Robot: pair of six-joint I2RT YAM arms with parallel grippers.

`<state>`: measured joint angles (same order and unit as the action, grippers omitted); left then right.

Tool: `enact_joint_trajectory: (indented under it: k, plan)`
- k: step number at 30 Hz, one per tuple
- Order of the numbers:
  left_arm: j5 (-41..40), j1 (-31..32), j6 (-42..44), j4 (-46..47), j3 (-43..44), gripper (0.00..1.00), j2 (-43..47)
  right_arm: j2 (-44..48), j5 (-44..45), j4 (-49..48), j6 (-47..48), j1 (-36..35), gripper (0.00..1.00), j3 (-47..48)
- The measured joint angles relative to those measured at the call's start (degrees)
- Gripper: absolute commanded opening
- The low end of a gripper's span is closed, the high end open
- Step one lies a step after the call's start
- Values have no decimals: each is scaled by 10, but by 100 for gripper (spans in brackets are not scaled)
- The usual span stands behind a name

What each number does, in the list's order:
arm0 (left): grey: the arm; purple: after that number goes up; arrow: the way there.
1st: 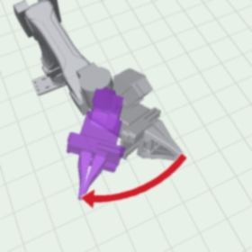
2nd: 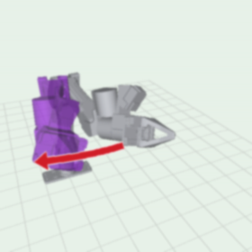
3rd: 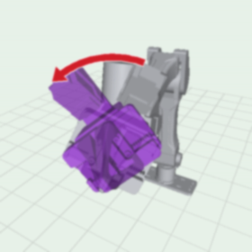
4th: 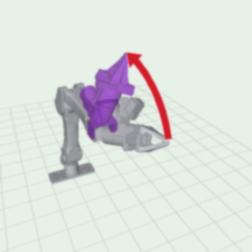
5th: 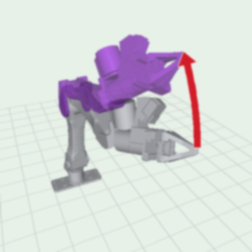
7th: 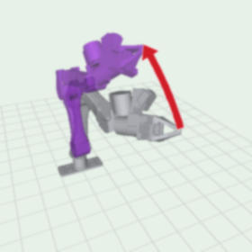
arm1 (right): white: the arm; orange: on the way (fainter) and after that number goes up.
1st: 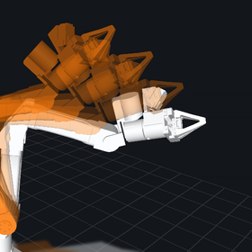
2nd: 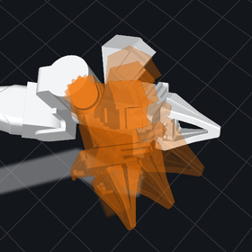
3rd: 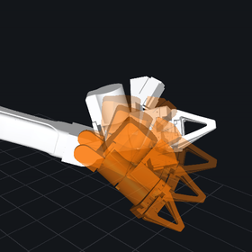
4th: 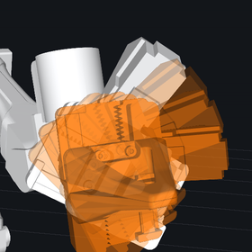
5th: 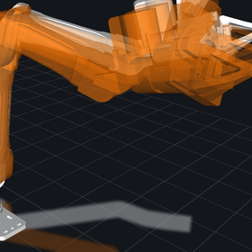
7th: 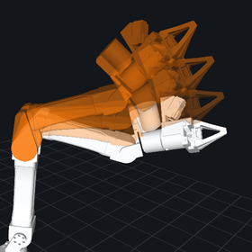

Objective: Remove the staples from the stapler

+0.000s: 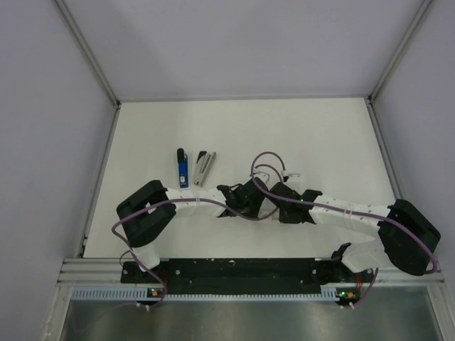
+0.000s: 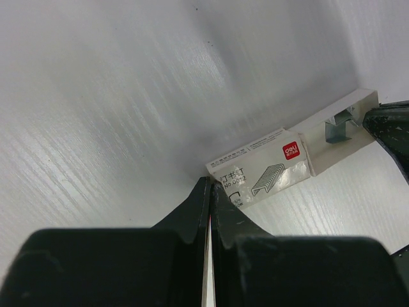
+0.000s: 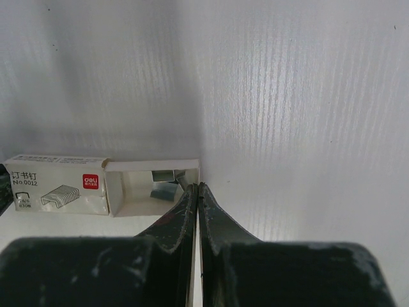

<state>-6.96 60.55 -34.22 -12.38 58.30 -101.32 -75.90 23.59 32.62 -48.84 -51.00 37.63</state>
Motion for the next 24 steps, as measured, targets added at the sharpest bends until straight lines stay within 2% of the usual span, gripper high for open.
enact_joint_trajectory:
  k: [24]
  plan:
    - [14, 2, -28, 25, -25, 3, 13, -4, 24, -1, -38, -26, 0, 0]
